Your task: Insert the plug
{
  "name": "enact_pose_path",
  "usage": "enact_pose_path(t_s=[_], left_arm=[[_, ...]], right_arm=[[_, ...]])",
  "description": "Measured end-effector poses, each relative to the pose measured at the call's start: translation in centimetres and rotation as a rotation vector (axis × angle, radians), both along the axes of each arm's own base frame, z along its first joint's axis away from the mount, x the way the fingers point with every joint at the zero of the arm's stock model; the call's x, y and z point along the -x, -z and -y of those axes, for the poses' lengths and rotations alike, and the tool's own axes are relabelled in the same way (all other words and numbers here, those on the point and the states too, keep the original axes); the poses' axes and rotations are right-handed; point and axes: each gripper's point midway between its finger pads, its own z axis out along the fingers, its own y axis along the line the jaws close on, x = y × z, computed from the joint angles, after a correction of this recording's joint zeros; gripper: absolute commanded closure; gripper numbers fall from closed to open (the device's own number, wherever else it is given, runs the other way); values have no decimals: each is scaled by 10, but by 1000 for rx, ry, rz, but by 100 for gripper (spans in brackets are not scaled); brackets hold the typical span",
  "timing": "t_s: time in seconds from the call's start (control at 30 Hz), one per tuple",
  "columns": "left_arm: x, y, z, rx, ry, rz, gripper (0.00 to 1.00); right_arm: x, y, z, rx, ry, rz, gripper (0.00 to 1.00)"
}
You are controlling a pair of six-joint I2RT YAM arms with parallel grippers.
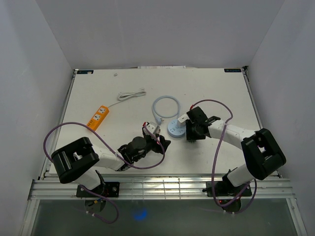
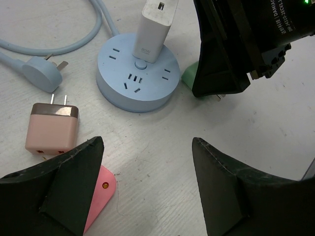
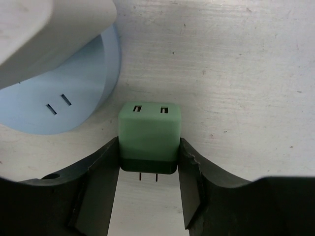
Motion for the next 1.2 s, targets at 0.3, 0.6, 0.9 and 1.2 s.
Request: enact_pose_path(t_s=[0.3,0.6,0.9,1.2], left_arm=[[7,-3,6,15,48,-49,10],[5,-74,25,178,121,-227,7],[-18,-106,15,230,181,-560,11],[13,-76,31,124,290,-898,14]], right_arm=[[6,-29,-3,-81,-87,130,71],[28,-63,-19,-239,-270,299,70],[37,-98,-45,-366,-421,459,70],[50,-114,-76,-360,-579,570,69]])
